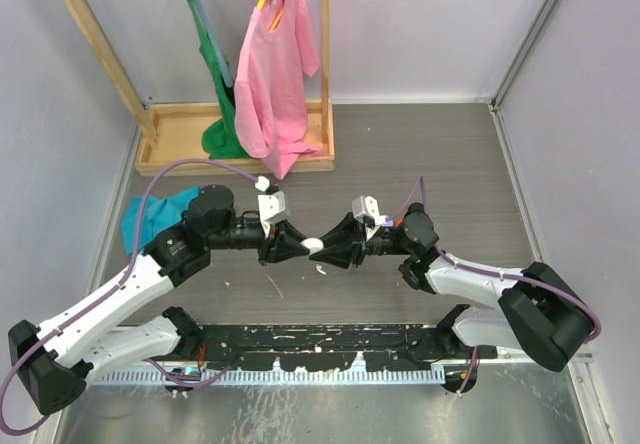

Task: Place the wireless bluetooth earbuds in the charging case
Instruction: Pick up the charging case at the center of the board.

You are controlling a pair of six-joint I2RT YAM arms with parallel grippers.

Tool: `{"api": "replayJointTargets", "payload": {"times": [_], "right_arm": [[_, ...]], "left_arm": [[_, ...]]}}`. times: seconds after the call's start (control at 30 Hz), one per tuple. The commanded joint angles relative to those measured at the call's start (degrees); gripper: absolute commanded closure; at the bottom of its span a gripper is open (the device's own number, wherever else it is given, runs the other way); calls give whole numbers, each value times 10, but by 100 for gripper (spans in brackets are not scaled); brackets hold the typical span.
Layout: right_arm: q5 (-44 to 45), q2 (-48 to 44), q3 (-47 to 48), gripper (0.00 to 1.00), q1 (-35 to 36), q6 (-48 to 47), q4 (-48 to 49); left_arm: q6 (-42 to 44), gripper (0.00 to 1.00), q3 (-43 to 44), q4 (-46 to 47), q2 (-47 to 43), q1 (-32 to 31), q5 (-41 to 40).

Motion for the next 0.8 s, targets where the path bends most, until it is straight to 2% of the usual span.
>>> {"api": "replayJointTargets", "payload": {"times": [0.0,0.13,0.27,0.77], "right_arm": [[-19,-4,24,89,3,4,46],[-16,-4,24,94,3,2,45],[-14,-3,24,95,3,2,45],[-8,11,20,96,3,-25,26]], "left_arm": [[8,70,-8,45,-13,-1,-14],[3,47,-18,52,-29,-2,-45],[-4,35,-27,60,-36,-1,-67],[-78,30,17,25,-36,-1,-212]]}}
